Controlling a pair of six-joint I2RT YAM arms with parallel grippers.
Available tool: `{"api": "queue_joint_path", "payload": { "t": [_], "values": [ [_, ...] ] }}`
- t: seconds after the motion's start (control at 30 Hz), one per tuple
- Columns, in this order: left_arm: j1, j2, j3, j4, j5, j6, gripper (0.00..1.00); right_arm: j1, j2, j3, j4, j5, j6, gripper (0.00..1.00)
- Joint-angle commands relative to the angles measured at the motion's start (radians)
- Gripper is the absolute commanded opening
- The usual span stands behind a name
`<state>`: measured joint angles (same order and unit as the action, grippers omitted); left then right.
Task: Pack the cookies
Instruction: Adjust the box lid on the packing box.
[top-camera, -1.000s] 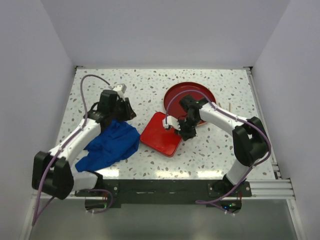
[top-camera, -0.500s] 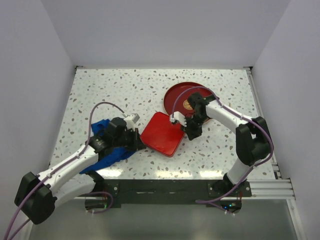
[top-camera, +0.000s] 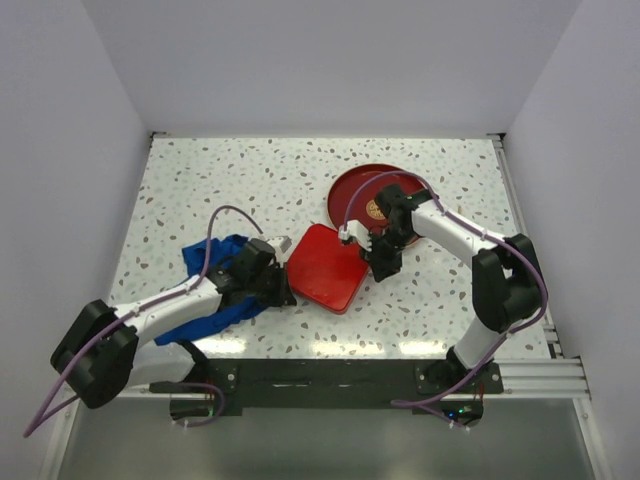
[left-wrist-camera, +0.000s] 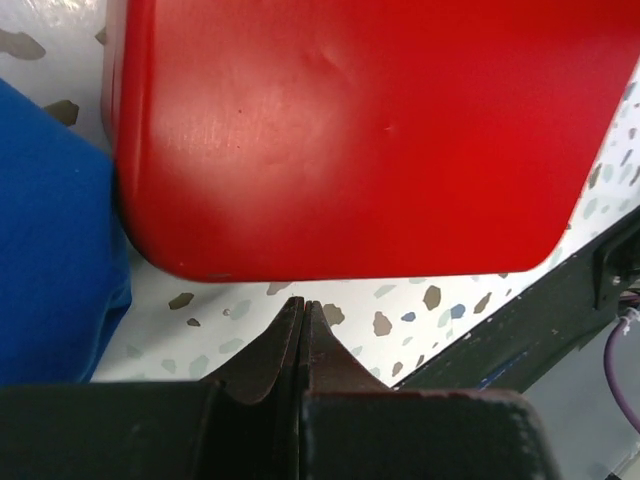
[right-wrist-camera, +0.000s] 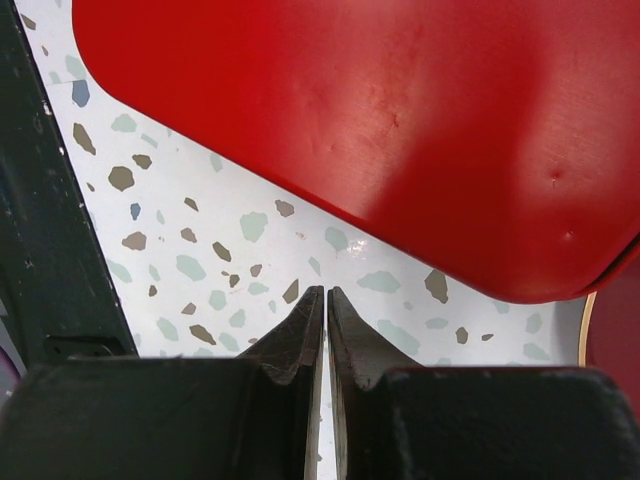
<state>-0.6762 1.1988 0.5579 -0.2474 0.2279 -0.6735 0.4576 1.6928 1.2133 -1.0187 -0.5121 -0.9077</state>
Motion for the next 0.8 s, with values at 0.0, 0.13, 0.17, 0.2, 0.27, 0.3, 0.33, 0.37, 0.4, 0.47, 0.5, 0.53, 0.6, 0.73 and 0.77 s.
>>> {"api": "queue_joint_path", "payload": {
  "t": [0.0, 0.13, 0.17, 0.2, 0.27, 0.3, 0.33, 0.37, 0.4, 0.47, 0.5, 0.53, 0.6, 0.73, 0.77],
  "values": [
    [-0.017, 0.05, 0.057, 0.053, -0.013, -0.006, 0.0, -0.008, -0.048, 0.04, 0.014, -0.023, 0.029, 0.09],
    [-0.023, 0.07, 0.057, 0.106, -0.013, -0.034, 0.0, -0.01, -0.047, 0.04, 0.02, -0.017, 0.039, 0.09],
    [-0.023, 0.079, 0.069, 0.109, -0.018, -0.037, 0.0, -0.01, -0.047, 0.038, 0.026, -0.016, 0.046, 0.09],
    [-0.023, 0.097, 0.077, 0.112, -0.018, -0.046, 0.0, -0.01, -0.042, 0.045, 0.028, -0.006, 0.055, 0.09],
    [-0.023, 0.108, 0.091, 0.137, -0.024, -0.057, 0.0, -0.016, -0.038, 0.054, 0.025, 0.006, 0.067, 0.1],
    [-0.023, 0.119, 0.092, 0.145, -0.028, -0.067, 0.0, -0.019, -0.035, 0.063, 0.019, 0.007, 0.066, 0.1],
    [-0.022, 0.123, 0.096, 0.154, -0.035, -0.067, 0.0, -0.025, -0.033, 0.071, 0.013, 0.009, 0.063, 0.1],
    [-0.022, 0.127, 0.097, 0.157, -0.039, -0.07, 0.0, -0.039, -0.032, 0.078, -0.001, 0.018, 0.064, 0.1],
    [-0.022, 0.128, 0.097, 0.16, -0.041, -0.078, 0.0, -0.048, -0.03, 0.095, -0.012, 0.02, 0.059, 0.11],
    [-0.022, 0.13, 0.091, 0.172, -0.042, -0.084, 0.0, -0.078, -0.025, 0.115, -0.044, 0.021, 0.041, 0.11],
    [-0.023, 0.13, 0.091, 0.172, -0.044, -0.087, 0.0, -0.086, -0.024, 0.138, -0.053, 0.027, 0.033, 0.11],
    [-0.023, 0.128, 0.089, 0.172, -0.045, -0.087, 0.0, -0.095, -0.018, 0.155, -0.061, 0.033, 0.03, 0.11],
    [-0.023, 0.13, 0.086, 0.174, -0.05, -0.093, 0.0, -0.123, -0.012, 0.207, -0.083, 0.021, 0.029, 0.11],
    [-0.023, 0.128, 0.077, 0.198, -0.048, -0.112, 0.0, -0.128, 0.048, 0.305, -0.21, -0.023, -0.115, 0.11],
    [-0.023, 0.127, 0.074, 0.203, -0.044, -0.116, 0.0, -0.129, 0.085, 0.324, -0.306, -0.038, -0.155, 0.11]
  ]
}}
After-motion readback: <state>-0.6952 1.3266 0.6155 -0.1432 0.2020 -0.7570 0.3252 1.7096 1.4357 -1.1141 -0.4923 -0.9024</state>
